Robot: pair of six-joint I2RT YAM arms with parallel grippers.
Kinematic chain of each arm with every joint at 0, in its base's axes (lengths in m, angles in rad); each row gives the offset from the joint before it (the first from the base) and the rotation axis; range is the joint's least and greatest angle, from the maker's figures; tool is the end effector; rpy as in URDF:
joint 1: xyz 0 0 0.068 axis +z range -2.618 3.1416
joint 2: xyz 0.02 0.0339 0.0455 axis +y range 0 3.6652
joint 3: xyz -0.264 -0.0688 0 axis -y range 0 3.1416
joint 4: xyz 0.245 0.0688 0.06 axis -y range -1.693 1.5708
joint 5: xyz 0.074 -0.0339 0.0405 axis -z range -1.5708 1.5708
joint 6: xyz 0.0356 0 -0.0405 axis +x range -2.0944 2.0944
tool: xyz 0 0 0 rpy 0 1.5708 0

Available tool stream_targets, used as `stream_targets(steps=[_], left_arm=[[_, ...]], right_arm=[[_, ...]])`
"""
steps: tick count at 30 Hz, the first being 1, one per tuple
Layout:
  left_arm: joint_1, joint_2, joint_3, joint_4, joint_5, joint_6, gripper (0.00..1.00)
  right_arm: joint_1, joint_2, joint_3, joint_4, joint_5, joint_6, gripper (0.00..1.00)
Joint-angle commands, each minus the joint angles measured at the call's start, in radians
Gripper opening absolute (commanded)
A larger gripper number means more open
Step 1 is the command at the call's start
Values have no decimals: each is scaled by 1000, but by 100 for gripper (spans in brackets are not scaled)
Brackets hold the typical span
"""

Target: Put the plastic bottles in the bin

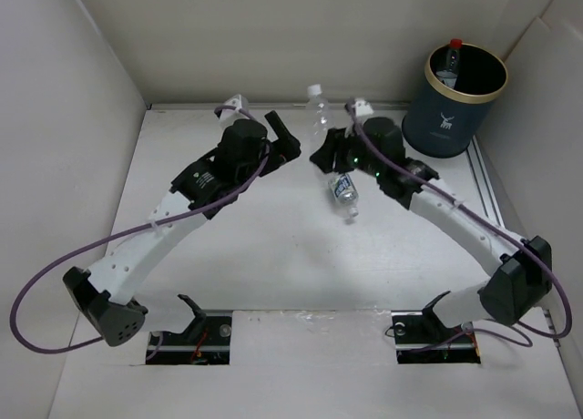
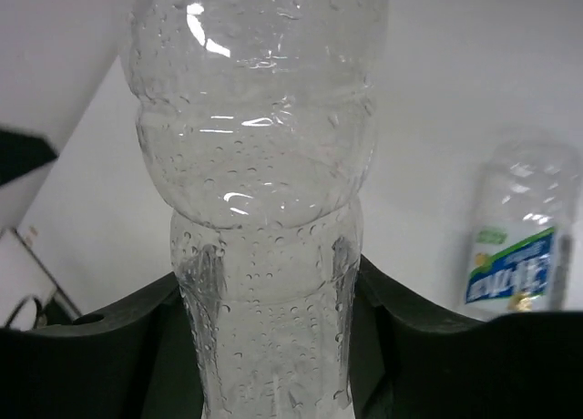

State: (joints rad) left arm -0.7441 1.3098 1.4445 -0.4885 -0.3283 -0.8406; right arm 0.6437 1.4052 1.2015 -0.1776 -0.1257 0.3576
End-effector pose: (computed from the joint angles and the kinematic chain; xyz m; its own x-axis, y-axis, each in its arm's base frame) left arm 0.2194 -0.1864 0.4236 -0.4819 -0.5150 -0.7089 0.0893 0.7760 -0.6244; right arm 0.2613 0.2016 0.3424 -0.5198 0.0441 -0.8531 -0.5408 0.7561 0.3686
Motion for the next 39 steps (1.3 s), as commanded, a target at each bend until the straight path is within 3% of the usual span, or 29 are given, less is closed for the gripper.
stream_targets(steps=[1, 11, 14, 17, 22, 28, 30, 32, 33, 34, 39], left_arm=[[15, -81, 44, -24, -86, -23, 99], [15, -133, -30, 4, 20, 126, 99], [15, -133, -41, -5, 20, 179, 99], [15, -113, -53, -5, 20, 213, 99], [15, -54, -90, 27, 20, 248, 99], [25, 11, -140, 105, 67, 248, 99], [25, 46, -141, 119, 80, 248, 99], [25, 72, -141, 129, 90, 248, 99], [25, 86, -128, 130, 90, 248, 99], [25, 112, -118, 140, 104, 248, 99], [25, 199, -75, 165, 156, 226, 99]], right_arm=[[-154, 1, 166, 30, 120, 6, 0], [-580, 374, 714, -14, 407, 50, 0], [-622, 515, 872, -56, 594, 50, 0], [-657, 609, 961, -45, 679, 40, 0], [-697, 724, 1128, -69, 716, 40, 0], [-717, 779, 1176, -69, 738, 30, 3], [-727, 788, 1188, -69, 738, 30, 26], [-737, 788, 1188, -79, 729, 30, 73], [-737, 788, 1188, -79, 729, 30, 91], [-737, 788, 1188, -89, 729, 21, 100], [-737, 798, 1188, -108, 785, 21, 100]])
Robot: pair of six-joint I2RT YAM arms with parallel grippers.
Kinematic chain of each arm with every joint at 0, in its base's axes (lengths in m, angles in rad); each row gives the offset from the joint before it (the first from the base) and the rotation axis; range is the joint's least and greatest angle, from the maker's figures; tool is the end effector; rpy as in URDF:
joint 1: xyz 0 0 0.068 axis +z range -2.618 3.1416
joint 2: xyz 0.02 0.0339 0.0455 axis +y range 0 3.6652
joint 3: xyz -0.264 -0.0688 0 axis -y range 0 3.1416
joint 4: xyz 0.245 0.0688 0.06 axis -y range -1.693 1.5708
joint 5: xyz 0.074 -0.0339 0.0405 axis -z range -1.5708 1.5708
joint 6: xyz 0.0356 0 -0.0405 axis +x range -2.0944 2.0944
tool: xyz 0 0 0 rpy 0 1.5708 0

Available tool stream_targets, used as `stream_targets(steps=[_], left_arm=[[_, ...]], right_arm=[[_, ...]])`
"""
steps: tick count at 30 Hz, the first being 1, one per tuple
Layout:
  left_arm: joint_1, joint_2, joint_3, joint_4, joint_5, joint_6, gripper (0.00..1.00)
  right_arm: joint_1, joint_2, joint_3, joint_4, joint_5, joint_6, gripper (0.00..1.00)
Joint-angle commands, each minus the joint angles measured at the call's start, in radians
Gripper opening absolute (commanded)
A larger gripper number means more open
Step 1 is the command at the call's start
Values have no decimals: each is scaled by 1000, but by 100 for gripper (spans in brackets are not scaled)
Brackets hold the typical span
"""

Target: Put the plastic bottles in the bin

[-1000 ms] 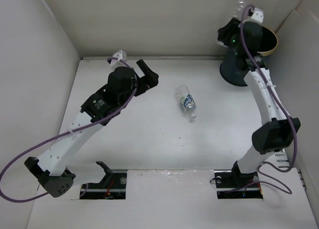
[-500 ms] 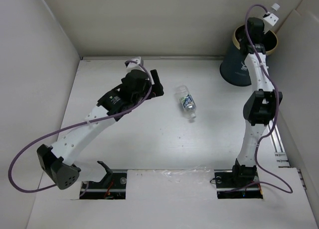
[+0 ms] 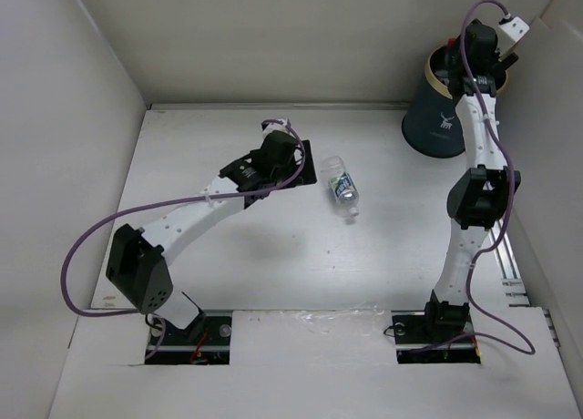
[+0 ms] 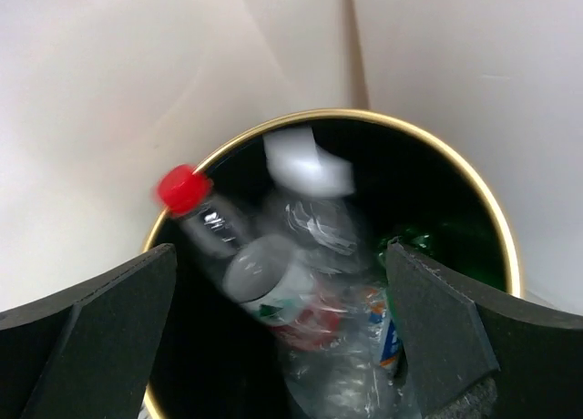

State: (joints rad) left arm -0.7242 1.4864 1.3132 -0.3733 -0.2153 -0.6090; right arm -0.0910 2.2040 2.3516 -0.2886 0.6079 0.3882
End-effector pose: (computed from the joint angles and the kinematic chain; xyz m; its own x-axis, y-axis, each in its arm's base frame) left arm 0.2615 -0.2211 0.3369 -0.6113 -0.2053 -0.7643 0.1961 0.8963 -0.3977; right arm 0.5080 -0.0668 0.4072 0.1119 0.3018 -0.9468 0.6433 0.7042 0.3005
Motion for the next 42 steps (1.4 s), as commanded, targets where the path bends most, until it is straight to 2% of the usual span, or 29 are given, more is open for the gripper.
stream_targets(steps=[1, 6, 7, 9, 10, 11, 12, 17, 22, 26, 30, 33, 36, 37, 40, 41, 42], left_arm=[[5, 37, 57, 50, 44, -15, 99], [5, 155, 127, 86, 129, -110, 99], [5, 175, 139, 86, 143, -126, 99], [5, 230, 171, 132, 207, -135, 99], [5, 248, 184, 132, 208, -144, 99], [5, 268, 201, 132, 208, -153, 99], [5, 306, 218, 132, 208, -172, 99], [-4, 438, 331, 112, 211, -230, 99], [-27, 638, 524, 25, 174, -230, 99], [-27, 741, 635, -50, 119, -241, 99], [-27, 875, 840, -194, 85, -274, 99], [-27, 920, 870, -208, 71, -294, 99], [-27, 945, 870, -208, 62, -313, 90], [-27, 959, 870, -208, 62, -313, 79], [-17, 982, 870, -208, 62, -313, 63], [-8, 982, 861, -208, 62, -313, 43], [-7, 982, 850, -208, 62, -313, 31]], right_arm=[[-3, -1, 38, -9, 52, -9, 100], [26, -65, 38, -144, 73, 102, 100], [49, -93, 6, -168, 31, 142, 100], [72, -220, -166, -152, -77, 153, 100], [85, -271, -249, -118, -179, 153, 100], [111, -317, -329, -48, -215, 169, 100], [125, -402, -474, -20, -247, 169, 100], [189, -579, -739, 6, -394, 205, 100], [260, -775, -975, 45, -389, 186, 100], [281, -923, -1106, 80, -433, 186, 100], [303, -1047, -1172, 80, -445, 186, 100], [303, -1127, -1186, 69, -465, 186, 100], [303, -1182, -1186, 57, -505, 175, 100], [303, -1182, -1186, 57, -523, 175, 100], [313, -1210, -1195, 19, -569, 155, 100], [313, -1210, -1207, 19, -570, 155, 100], [339, -1224, -1218, 19, -579, 146, 100]])
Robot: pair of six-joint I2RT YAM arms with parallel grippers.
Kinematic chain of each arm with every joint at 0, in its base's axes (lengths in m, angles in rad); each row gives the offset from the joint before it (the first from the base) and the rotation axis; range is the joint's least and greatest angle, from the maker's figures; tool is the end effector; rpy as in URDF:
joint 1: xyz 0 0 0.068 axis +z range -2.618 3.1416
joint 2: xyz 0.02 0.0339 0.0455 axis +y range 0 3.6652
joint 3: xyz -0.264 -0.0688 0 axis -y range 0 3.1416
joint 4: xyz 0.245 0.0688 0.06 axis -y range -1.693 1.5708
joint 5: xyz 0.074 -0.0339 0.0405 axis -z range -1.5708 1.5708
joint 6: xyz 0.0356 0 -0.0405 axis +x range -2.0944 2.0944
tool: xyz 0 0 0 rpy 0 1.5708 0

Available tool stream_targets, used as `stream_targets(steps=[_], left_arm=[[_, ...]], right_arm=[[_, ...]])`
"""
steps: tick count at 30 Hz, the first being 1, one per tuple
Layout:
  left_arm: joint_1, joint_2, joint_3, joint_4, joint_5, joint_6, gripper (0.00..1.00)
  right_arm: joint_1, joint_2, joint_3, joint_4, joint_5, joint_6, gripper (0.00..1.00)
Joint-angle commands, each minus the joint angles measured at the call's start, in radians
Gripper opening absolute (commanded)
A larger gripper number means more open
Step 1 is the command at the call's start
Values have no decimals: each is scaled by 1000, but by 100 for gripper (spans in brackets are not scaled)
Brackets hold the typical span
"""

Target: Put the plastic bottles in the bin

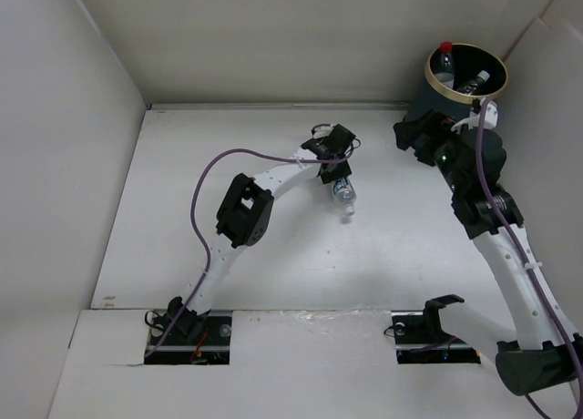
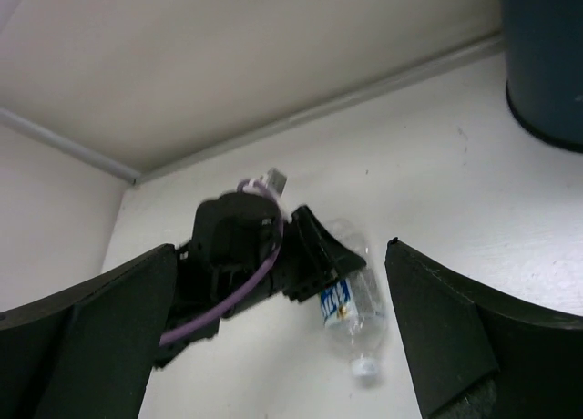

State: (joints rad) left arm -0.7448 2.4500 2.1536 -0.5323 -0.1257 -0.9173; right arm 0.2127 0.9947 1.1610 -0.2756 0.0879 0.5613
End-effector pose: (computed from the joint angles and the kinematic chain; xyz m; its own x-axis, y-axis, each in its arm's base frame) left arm 0.4067 -0.3689 0.1871 -0.8139 -0.3210 -0.4842 -0.0593 0.8750 -0.4804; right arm 0.2125 0.0427 0.4227 -0.1568 0.5086 -0.8466 -0.0491 0.8521 0.5210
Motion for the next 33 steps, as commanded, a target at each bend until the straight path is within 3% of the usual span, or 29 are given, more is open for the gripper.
stream_targets(steps=[1, 3, 11, 14, 19, 29, 32, 33], left_arm=[[13, 18, 9, -49, -28, -5, 21], [22, -28, -56, -20, -28, -5, 0], [22, -414, -392, 279, 64, 136, 0], [22, -514, -406, 307, 136, 176, 0], [22, -571, -356, 252, 224, 187, 0], [22, -689, -420, 330, 399, 178, 0], [22, -712, -440, 339, 417, 167, 0], [22, -721, -440, 339, 417, 167, 0]], right_arm=[[45, -30, -58, 6, -59, -28, 100], [57, -42, -95, 19, -86, -28, 100], [57, -13, -322, 238, -411, -11, 100], [80, 19, -345, 312, -422, 0, 100], [103, 110, -354, 415, -539, 44, 100], [145, 283, -336, 634, -609, 111, 100], [159, 312, -336, 688, -622, 121, 93], [171, 321, -336, 699, -622, 121, 81]])
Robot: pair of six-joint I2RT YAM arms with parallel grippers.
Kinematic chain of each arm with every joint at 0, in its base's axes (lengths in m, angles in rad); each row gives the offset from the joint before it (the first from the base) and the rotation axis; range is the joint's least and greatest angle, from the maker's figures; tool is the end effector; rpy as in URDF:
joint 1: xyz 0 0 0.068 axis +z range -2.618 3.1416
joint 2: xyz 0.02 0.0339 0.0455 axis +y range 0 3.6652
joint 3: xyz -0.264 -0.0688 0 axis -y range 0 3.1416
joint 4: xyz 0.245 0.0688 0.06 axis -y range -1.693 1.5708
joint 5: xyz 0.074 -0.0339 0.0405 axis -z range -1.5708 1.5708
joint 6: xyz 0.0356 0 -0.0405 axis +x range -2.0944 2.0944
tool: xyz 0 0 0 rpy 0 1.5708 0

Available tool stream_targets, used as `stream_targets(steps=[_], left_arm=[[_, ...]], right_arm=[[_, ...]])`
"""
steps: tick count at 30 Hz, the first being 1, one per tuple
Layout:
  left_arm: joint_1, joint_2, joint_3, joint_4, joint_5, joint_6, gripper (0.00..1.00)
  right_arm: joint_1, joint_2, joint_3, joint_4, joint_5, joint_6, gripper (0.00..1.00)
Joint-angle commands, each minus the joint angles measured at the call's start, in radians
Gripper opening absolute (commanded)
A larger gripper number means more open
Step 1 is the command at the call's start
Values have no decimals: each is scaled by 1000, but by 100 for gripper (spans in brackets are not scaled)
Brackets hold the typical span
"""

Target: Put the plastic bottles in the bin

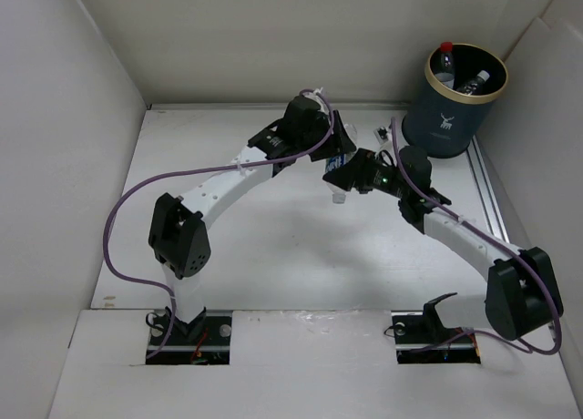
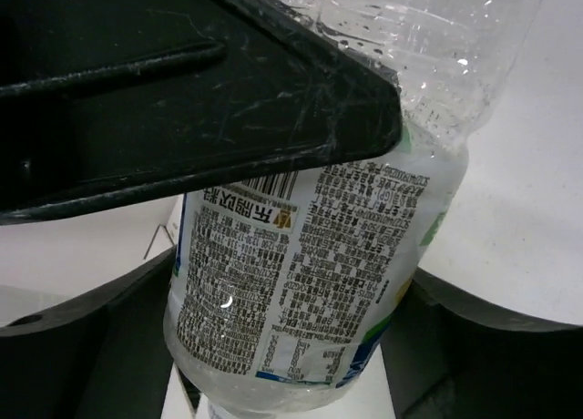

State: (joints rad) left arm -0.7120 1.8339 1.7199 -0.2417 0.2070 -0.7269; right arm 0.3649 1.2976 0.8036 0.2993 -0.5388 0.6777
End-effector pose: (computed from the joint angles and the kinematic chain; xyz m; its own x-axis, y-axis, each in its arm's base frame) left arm 0.3290 -0.2936 0.3623 -0.7189 -0.2387 -0.6529 0.4116 0.6108 -0.6764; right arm 0.2695 0.1225 0.2841 -0.6277 0.3363 -0.7021 -0.4916 0.5280 0.6925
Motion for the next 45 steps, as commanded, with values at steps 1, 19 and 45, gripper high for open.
stream_targets(steps=[1, 19, 45], left_arm=[[-10, -105, -6, 48, 85, -23, 0], [-10, -384, 72, -160, -408, -108, 100], [-32, -799, -444, -111, -327, 129, 100]], right_arm=[[19, 31, 22, 138, 5, 16, 74], [-220, 35, 232, -14, 160, -24, 0], [-479, 658, 1206, -282, 1172, 99, 0]])
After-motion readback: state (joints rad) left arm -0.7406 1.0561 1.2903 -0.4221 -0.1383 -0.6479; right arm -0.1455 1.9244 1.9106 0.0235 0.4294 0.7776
